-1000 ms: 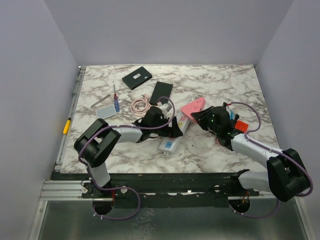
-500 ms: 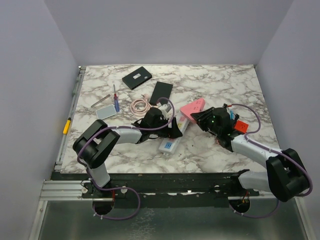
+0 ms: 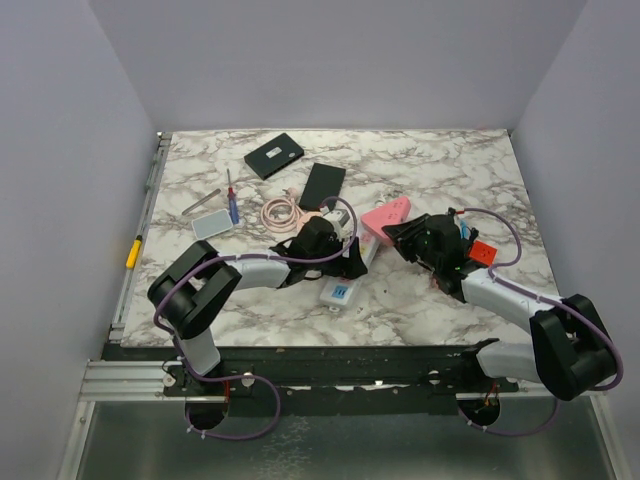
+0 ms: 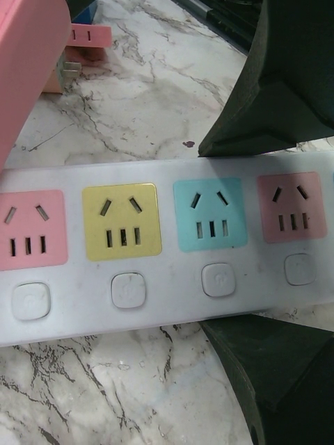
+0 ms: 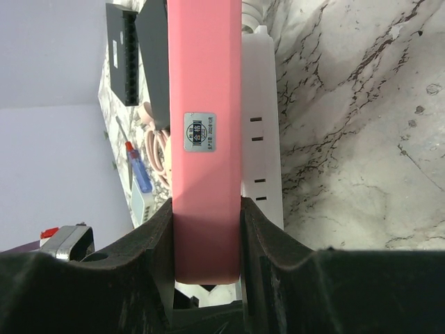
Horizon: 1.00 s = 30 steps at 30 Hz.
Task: Pull the plug off the socket
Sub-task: Remove the socket from the socket.
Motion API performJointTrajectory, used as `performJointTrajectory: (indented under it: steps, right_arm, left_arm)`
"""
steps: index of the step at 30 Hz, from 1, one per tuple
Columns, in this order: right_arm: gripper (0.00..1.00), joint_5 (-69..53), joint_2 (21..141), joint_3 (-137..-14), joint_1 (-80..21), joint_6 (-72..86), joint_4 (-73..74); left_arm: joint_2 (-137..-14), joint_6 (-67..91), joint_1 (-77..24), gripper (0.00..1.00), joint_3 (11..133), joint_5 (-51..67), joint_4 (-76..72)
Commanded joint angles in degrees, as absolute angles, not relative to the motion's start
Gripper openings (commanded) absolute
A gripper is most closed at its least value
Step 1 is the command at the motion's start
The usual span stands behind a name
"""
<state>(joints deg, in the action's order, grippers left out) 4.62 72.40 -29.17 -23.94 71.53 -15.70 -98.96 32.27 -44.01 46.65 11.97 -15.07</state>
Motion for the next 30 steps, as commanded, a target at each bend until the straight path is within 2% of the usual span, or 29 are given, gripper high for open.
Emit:
performJointTrajectory:
  steps: [1, 30]
  right_arm:
    - [0.0, 9.6, 73.0, -30.8, -22.6, 72.1, -15.9]
    - [0.0, 11.7, 70.2, -32.6, -22.6, 71.6, -14.1]
  left_arm:
    - [-103.3, 30.4, -44.9, 0.0, 44.6, 7.5, -1.1]
    - [-106.2, 28.4, -46.8, 0.0, 45.6, 2.9, 2.5]
